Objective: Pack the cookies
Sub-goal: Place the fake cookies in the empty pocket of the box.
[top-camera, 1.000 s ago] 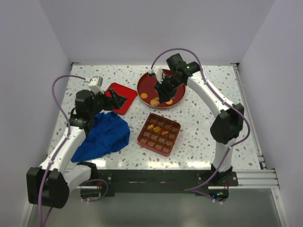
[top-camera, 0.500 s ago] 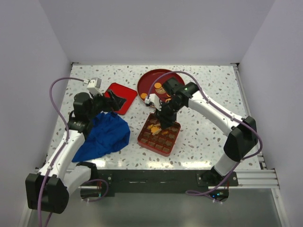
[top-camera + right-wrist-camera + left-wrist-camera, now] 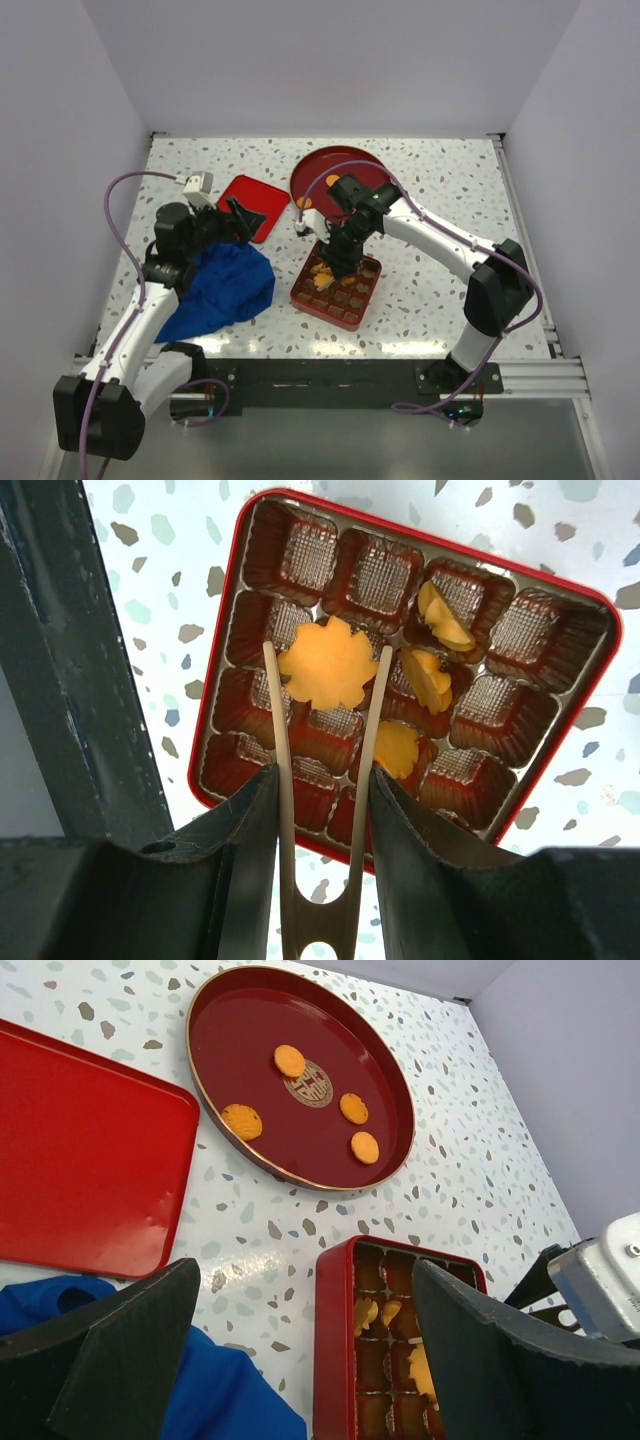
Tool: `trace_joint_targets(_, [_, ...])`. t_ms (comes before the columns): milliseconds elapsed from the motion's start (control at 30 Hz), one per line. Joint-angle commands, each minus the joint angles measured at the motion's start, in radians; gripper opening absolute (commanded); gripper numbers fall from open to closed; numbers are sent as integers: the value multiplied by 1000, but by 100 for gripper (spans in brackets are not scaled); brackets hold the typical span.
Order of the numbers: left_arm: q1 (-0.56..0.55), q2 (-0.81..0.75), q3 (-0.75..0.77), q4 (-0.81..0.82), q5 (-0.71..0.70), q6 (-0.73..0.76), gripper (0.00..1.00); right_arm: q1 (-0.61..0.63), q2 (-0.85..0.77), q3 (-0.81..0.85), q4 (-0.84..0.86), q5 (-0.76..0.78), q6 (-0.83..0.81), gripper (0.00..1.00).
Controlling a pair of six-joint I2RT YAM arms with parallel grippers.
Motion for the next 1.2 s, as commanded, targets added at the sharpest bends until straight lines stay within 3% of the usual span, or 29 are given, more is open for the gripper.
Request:
trace_joint_targets(0, [9,-14,-8,33,-1,-9,93,5,-9,-14,18,30,-25,30])
trace_joint_targets(1167, [13,-17,-17,42,7,-12,93,27,19,-38,27,60,-30,51])
